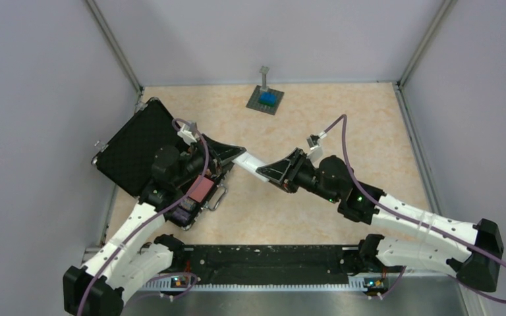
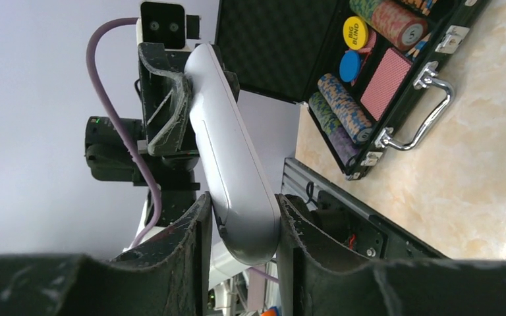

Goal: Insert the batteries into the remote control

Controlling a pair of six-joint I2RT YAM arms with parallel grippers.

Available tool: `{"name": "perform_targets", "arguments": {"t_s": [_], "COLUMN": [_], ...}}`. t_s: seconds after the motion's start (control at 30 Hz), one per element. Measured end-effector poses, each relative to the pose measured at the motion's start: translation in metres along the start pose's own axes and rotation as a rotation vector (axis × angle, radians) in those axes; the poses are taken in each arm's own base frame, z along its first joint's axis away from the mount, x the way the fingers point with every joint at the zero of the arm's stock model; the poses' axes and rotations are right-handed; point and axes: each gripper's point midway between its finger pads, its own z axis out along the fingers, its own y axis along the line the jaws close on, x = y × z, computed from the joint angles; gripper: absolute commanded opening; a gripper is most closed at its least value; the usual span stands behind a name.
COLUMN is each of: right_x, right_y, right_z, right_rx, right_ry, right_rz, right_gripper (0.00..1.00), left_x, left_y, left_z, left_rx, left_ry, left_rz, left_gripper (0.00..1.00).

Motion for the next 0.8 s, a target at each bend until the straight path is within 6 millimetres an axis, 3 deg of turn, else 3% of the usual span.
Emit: {"name": "perform_targets", "arguments": {"t_s": [0.37,0.8], "right_x": [0.005,0.01], "right_y": [0.006,-0.001], "right_z": [0.005,0.013], "right_rx": [-0.028,-0.007], "right_ry": [0.025,0.048], "right_rz": [0.035,0.067], "right_gripper": [0.25,0.43], "left_x": [-0.004,-0.006], "left_y": [-0.003,-0.001], "left_z": [-0.006,-0.008], "left_rx": [0.015,0.018], "left_ry": [-0.026,-0.033], "left_rz": [0.008,0.091], "left_gripper": [0.0,0.0]}}
